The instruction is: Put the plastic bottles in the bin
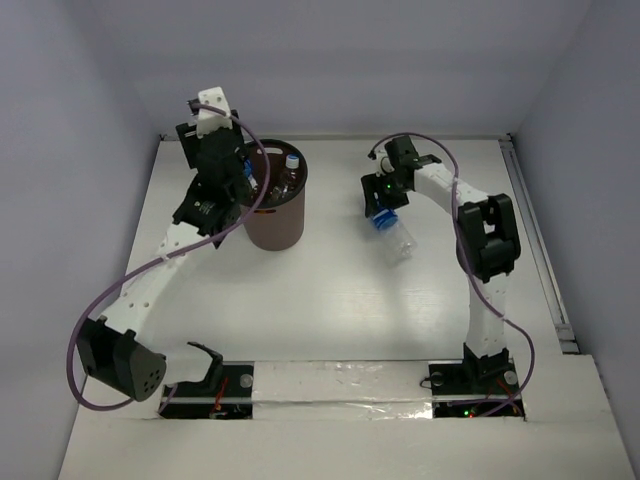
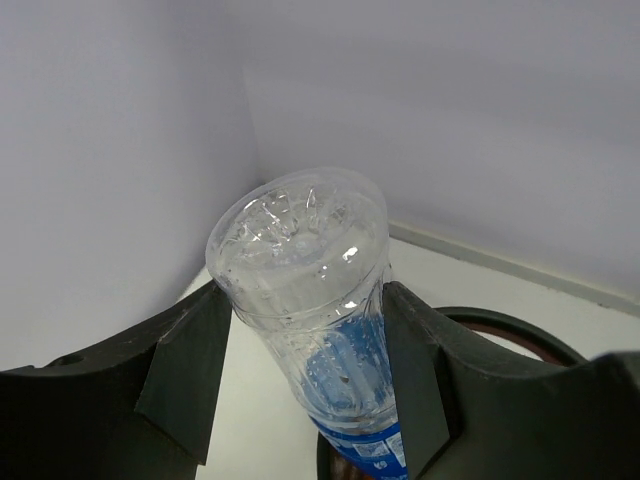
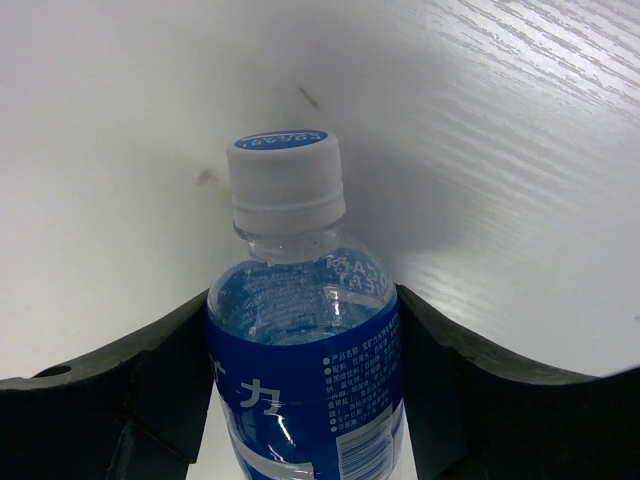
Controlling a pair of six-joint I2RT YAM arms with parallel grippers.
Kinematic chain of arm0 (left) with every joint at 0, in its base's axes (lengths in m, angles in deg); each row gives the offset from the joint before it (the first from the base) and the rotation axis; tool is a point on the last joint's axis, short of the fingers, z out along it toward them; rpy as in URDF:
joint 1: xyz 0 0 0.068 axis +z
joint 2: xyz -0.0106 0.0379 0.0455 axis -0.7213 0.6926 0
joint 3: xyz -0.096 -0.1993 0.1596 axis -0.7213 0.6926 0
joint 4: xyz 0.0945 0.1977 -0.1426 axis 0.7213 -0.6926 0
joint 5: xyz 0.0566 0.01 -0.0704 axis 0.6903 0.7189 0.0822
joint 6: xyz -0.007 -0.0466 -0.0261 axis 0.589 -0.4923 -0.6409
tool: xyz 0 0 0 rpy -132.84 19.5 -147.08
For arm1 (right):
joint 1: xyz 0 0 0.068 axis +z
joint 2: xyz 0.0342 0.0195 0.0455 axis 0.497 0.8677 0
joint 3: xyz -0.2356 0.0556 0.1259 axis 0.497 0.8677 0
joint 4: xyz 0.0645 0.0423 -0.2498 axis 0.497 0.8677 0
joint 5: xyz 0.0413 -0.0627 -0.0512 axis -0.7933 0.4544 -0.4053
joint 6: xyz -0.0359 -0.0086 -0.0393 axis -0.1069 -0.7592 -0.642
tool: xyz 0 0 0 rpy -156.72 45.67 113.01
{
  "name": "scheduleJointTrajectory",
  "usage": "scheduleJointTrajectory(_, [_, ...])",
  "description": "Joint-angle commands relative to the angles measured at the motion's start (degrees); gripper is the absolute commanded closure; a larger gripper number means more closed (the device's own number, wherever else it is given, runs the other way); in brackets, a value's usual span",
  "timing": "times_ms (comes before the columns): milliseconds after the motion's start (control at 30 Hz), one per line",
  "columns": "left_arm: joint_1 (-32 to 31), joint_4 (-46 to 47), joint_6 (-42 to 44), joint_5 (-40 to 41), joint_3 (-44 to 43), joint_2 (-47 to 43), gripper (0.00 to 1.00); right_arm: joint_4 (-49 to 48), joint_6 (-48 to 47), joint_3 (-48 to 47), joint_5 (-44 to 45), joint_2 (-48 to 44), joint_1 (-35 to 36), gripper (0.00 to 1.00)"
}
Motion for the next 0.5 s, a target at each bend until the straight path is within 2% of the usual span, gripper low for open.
scheduleJointTrajectory(0, [-2.82, 13.41, 12.94, 2.98, 4.04, -0.88, 0.73, -5.95, 1.26, 2.44, -3.31, -7.9, 0.44, 0.44])
scheduleJointTrajectory(133, [-5.36, 19.21, 16.82, 3.86, 7.13, 0.7, 0.73, -9.55, 3.98, 5.43, -6.03, -12.55, 0.44, 0.44])
scheduleJointTrajectory(333, [-7.56, 21.77, 17.1, 4.65, 8.36, 3.95, 0.7, -13.77, 5.82, 9.48, -7.96, -21.08, 0.44, 0.45])
scheduleJointTrajectory(433, [-9.14, 21.6, 16.84, 4.39, 8.1, 5.18, 0.55, -16.41, 7.23, 11.94, -9.63, -26.79, 0.44, 0.45])
scheduleJointTrajectory(467, [-9.15, 21.42, 16.75, 3.95, 8.1, 5.36, 0.41, -17.29, 7.58, 13.25, -10.25, -28.37, 0.44, 0.45])
